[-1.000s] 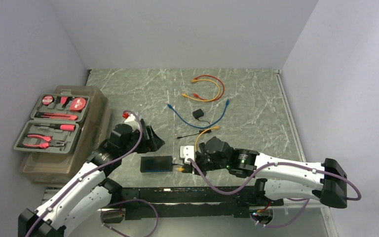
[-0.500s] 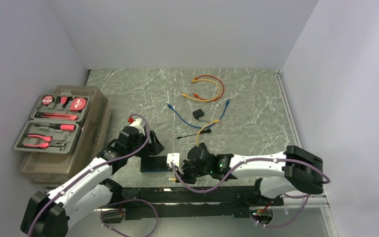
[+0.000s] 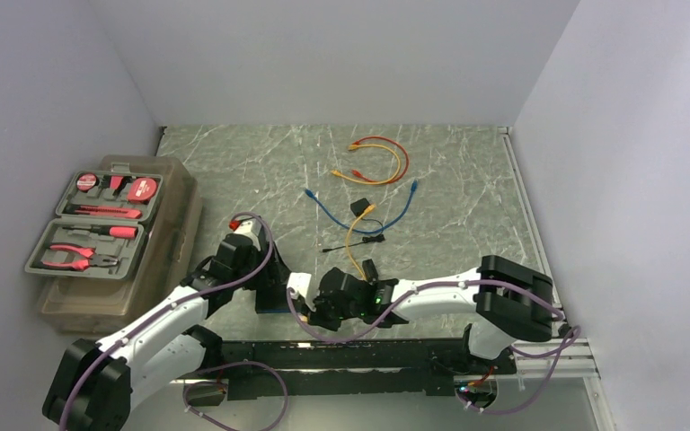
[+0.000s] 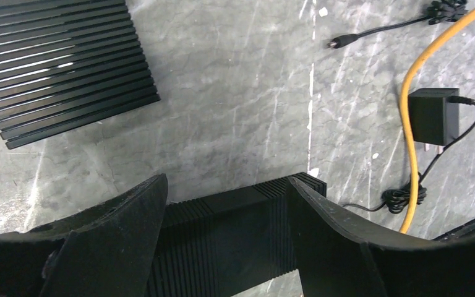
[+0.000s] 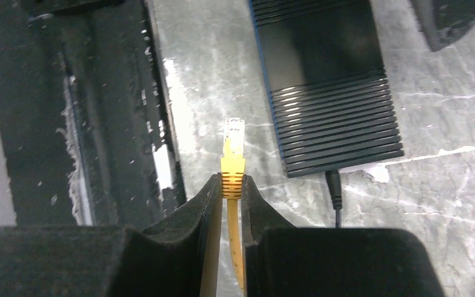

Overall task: Insert the plug into the switch port
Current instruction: Adjust the switch port at the center of the board.

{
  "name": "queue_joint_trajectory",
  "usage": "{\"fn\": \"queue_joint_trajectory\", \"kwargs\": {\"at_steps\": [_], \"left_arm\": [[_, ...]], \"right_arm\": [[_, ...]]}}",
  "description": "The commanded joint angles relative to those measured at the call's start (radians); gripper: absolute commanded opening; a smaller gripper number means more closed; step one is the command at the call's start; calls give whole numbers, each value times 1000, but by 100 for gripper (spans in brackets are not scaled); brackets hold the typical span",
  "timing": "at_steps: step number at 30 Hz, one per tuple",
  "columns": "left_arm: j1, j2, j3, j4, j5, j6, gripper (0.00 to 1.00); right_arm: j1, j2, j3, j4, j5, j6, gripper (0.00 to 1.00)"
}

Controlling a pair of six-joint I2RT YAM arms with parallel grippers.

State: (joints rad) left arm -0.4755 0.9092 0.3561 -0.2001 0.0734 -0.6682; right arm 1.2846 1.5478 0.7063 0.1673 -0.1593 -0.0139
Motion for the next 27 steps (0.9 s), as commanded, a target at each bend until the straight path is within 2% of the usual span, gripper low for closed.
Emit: {"fn": "queue_joint_trajectory", "kwargs": {"at_steps": [1, 13, 27], "left_arm": [[15, 8, -19, 50, 5, 18, 74], [28, -26, -45, 38, 48, 22, 66], [28, -55, -105, 86, 194, -33, 53]], "right_arm": [[6, 38, 63, 20, 90, 52, 0], [6, 90, 88, -25, 179, 79, 0], [-20, 13, 24, -22, 359, 131, 0]]}}
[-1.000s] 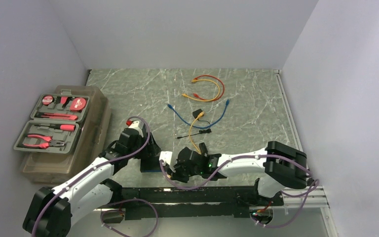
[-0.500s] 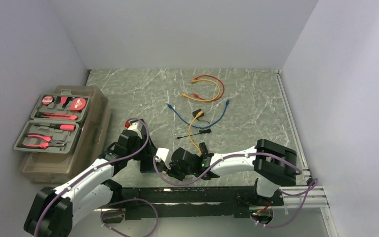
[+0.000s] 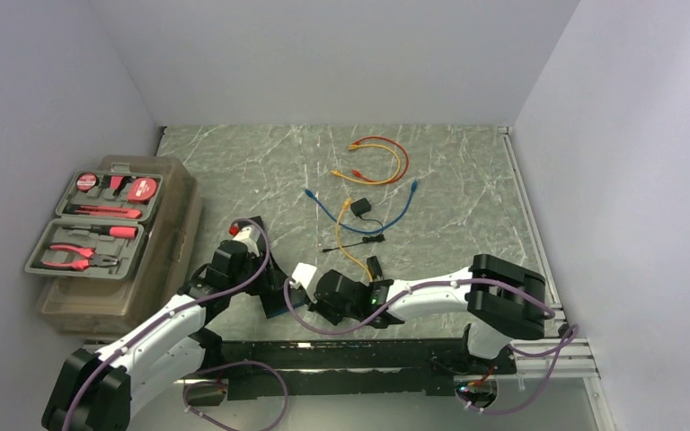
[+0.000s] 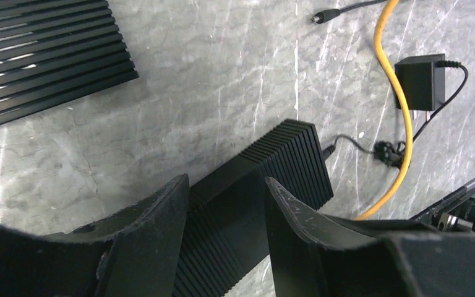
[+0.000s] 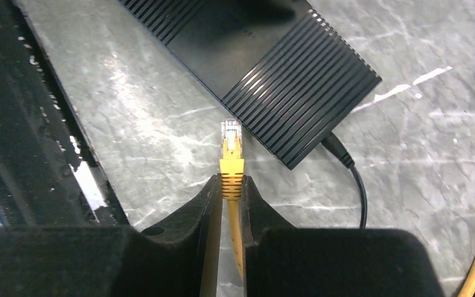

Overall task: Insert the plug into the switch port
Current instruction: Adjust the switch port at the center of the board.

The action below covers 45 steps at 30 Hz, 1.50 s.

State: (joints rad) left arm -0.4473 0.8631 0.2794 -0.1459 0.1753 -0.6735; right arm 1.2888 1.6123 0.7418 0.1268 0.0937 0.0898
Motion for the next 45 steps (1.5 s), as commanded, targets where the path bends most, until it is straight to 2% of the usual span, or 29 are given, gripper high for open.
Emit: {"fn": "queue_joint_trajectory", "kwargs": {"at_steps": [1, 12, 21, 30, 40, 45], "left_arm": [[0, -7, -34, 41, 101, -34, 52], [-2, 47, -98, 210, 222, -110, 47], [-2, 21, -67, 149, 188, -76, 48], [-2, 33, -83, 155, 194, -74, 47], [-2, 26, -104, 156, 202, -74, 45], [-2, 5, -108, 148, 199, -69, 45]], "right_arm": [[-30, -57, -14, 17, 117, 29, 0], [-117, -143, -54, -19, 145, 18, 0], [-102, -229, -129, -33, 44, 20, 0], [-45, -297, -247, 124, -33, 42, 0], [-4, -182, -240, 329, -26, 77, 0], [8, -155, -233, 373, -9, 73, 0]]}}
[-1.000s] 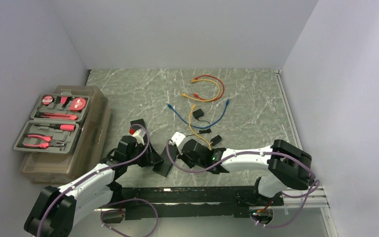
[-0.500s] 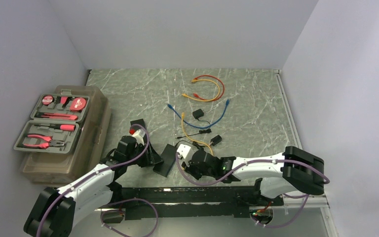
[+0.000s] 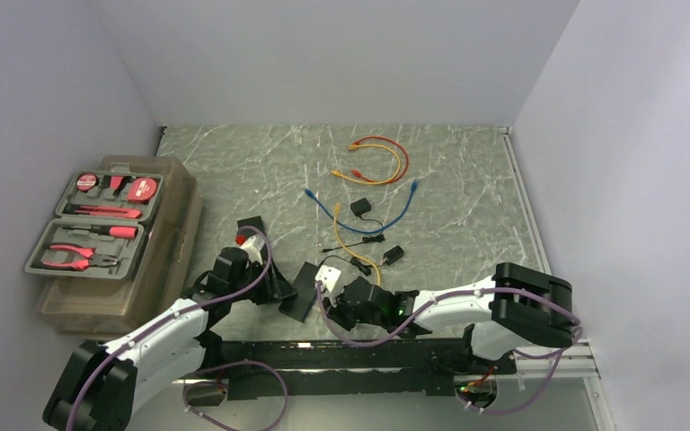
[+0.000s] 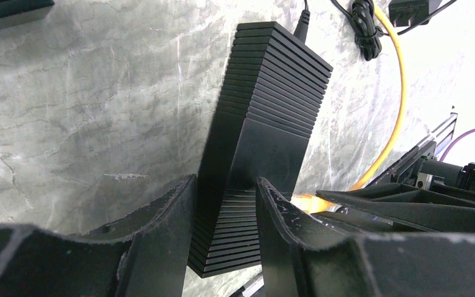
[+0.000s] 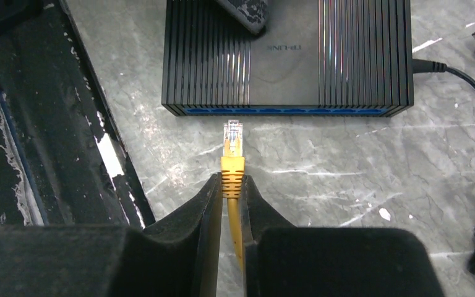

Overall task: Insert the plug into the switch port
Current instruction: Insert the connector into the switch port.

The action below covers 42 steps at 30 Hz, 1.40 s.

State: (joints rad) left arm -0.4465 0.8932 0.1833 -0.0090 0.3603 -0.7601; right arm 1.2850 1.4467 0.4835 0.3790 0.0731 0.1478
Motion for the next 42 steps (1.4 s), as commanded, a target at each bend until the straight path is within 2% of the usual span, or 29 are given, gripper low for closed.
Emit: {"fn": "queue_joint_trajectory", "kwargs": {"at_steps": [1, 13, 42], "left_arm": [[-3, -28, -11, -13, 14, 18, 45], [-3, -39, -33, -5, 29, 3, 41], [-2, -19, -41, 1, 28, -1, 37]], "right_arm": [[12, 10, 20, 133, 13, 13, 0], [35, 58, 13, 197, 30, 19, 0], [100, 15, -111, 320, 171, 67, 0]]}}
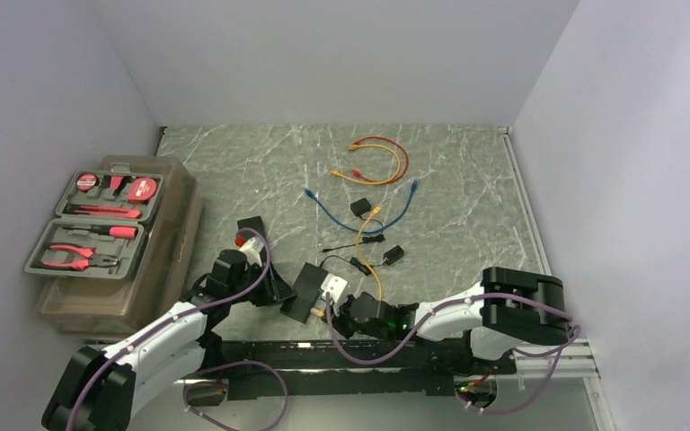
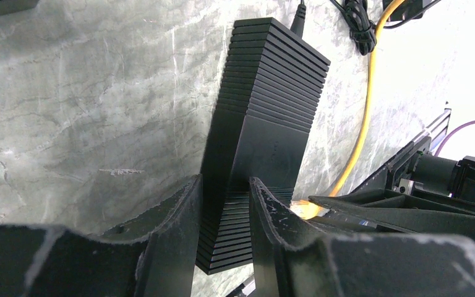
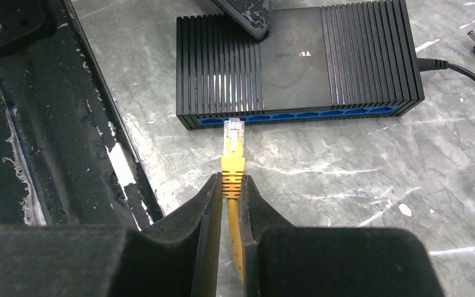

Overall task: Insert the plug into the switch port
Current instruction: Insert the connector into the switch port.

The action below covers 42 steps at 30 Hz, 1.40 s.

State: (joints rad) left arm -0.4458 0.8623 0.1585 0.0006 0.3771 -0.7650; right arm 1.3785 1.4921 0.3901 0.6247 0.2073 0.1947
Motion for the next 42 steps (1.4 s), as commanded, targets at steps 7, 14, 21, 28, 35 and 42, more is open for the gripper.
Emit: {"fn": "queue_joint_trajectory", "kwargs": {"at_steps": [7, 14, 21, 28, 35, 42], "left_arm": [[-3, 16, -19, 16, 14, 0, 36], [-4, 8, -17, 9, 13, 1, 35], [-4, 6, -20, 8, 13, 1, 35], [-4, 25, -19, 26, 18, 1, 34], [-4, 20, -23, 24, 17, -1, 34], [-3, 28, -14, 20, 16, 5, 34]], "right_arm": [[10, -8, -20, 95, 36, 15, 0], [10, 27, -9, 135, 33, 11, 0], [10, 44, -16, 148, 30, 19, 0], [10, 45, -29, 167, 32, 25, 0], [13, 74, -25, 190, 22, 24, 0], [12, 63, -47, 204, 27, 31, 0]]}}
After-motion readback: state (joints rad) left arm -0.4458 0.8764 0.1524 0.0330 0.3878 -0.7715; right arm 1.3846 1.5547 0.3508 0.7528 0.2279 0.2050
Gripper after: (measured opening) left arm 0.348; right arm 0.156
